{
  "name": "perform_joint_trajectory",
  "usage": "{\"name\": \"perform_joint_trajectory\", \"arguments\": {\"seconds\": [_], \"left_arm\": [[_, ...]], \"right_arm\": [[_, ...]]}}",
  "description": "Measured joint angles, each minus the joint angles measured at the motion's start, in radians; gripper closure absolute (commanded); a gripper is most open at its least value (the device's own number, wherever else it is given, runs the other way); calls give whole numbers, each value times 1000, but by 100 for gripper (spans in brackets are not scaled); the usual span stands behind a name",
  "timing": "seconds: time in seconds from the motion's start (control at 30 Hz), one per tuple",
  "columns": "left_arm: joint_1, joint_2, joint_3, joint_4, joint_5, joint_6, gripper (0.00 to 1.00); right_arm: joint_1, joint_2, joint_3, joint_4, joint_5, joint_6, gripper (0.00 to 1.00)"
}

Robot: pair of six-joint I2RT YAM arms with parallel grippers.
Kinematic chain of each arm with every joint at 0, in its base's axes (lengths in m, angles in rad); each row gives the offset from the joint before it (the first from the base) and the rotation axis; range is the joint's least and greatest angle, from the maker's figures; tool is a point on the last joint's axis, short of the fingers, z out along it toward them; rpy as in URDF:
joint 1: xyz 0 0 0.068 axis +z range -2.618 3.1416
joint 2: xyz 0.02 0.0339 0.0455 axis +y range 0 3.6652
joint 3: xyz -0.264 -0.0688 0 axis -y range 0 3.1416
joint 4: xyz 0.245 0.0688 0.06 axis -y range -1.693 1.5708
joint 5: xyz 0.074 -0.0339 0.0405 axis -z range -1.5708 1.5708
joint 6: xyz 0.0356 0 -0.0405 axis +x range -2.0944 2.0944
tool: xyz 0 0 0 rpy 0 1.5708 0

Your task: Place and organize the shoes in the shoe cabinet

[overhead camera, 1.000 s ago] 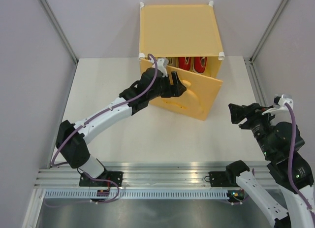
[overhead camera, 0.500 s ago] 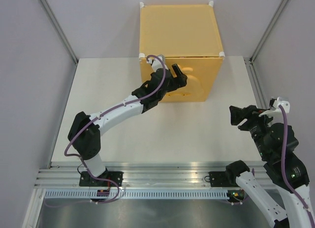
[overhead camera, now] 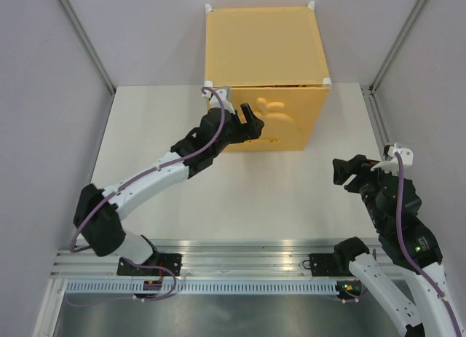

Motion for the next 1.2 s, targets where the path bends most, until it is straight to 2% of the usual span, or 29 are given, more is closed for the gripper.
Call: {"name": "perform_joint_trajectory", "arguments": {"seconds": [0.13,0.3,0.47,0.57,0.67,0.83,0.97,1.2], "left_arm": [[7,-246,-79,-71,47,93,9],[5,-586,-91,-211,37,246,8],[5,-835,-144,-328,-77,371,5],[5,-969,-265,-370,-182,411,1],[5,-1079,-421,-420,-269,414,0],[7,-1152,-504,-502,-349,414,0],[19,-1184,-505,-494,-392,414,0],[24,-1200,-505,-494,-419,414,0]], "right_arm": [[0,24,-27,5,26,27,28],[0,47,-40,31,42,53,25],[0,80,-42,55,66,55,20],[0,126,-42,63,90,55,18],[0,164,-43,68,129,55,16],[0,169,-56,76,182,56,14],[1,164,-81,93,200,57,2],[2,161,-115,105,200,55,2]]}}
